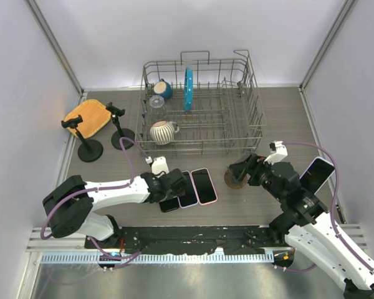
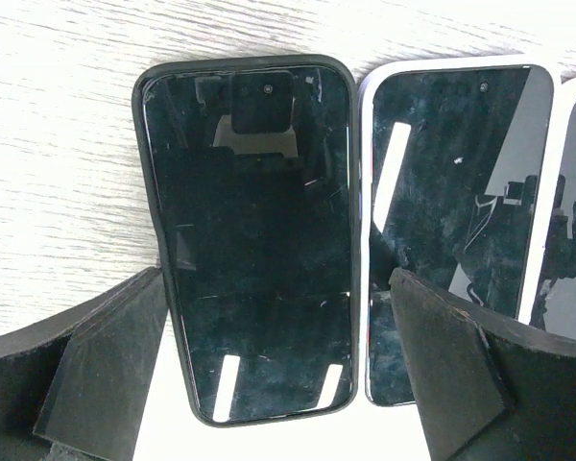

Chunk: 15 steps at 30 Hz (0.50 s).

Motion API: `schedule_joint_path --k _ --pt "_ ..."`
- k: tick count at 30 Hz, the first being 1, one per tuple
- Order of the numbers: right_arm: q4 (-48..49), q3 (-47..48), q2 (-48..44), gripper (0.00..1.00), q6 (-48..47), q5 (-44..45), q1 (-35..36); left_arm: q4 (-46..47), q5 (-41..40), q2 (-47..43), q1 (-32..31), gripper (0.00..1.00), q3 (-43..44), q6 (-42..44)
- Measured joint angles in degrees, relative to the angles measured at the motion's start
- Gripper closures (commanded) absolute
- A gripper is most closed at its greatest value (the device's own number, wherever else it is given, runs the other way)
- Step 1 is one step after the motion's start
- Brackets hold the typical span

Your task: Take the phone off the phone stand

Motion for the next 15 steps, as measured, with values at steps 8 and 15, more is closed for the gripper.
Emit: schedule_joint_path --k 8,15 --pt "-1.8 1.5 0.5 0.22 -1.6 1.0 0.0 1.8 1.2 0.2 0.0 0.0 0.3 3.5" --pt "-6.7 7.6 2.9 0.2 -4.2 4.0 0.0 -0.5 -0.2 -6.6 0.1 0.0 1.7 5.3"
